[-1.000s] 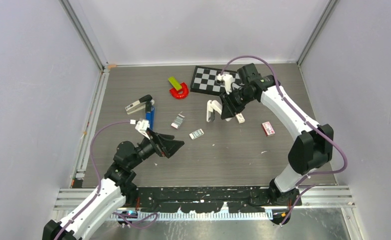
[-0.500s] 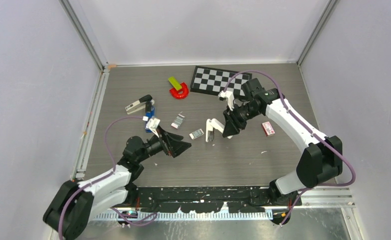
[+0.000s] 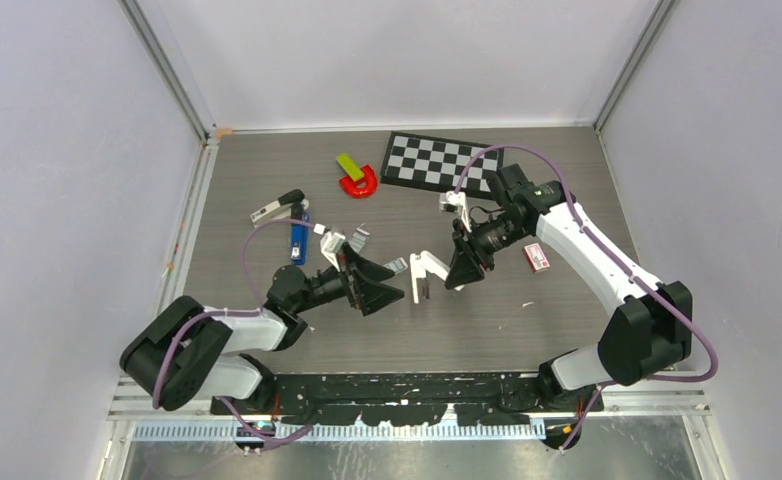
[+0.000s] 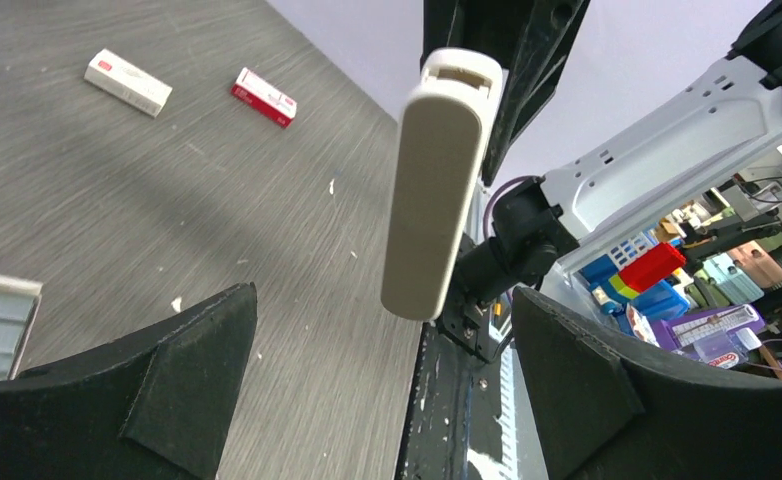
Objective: Unload the staples from the stapler
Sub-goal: Unload the staple at the center of the board.
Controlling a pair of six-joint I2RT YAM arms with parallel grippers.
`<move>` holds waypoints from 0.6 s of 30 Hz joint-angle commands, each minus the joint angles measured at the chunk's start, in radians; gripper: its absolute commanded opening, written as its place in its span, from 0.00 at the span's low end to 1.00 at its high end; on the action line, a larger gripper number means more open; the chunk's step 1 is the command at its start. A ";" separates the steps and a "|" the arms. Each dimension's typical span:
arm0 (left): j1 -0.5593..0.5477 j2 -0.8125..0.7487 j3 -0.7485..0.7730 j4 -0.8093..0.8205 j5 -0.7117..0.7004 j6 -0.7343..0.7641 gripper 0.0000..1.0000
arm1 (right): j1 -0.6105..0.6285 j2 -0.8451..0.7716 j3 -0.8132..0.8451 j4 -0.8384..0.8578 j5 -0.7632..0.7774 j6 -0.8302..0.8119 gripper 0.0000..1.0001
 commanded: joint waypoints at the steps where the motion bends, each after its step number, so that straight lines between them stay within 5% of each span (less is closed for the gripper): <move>1: -0.018 0.059 0.055 0.195 0.034 -0.049 1.00 | 0.004 -0.042 0.041 -0.033 -0.105 -0.045 0.01; 9: -0.104 0.105 0.112 0.195 0.045 -0.030 0.99 | 0.004 -0.034 0.051 -0.037 -0.136 -0.044 0.01; 18: -0.139 0.195 0.139 0.195 0.067 -0.037 0.79 | 0.004 -0.041 0.056 -0.047 -0.158 -0.049 0.01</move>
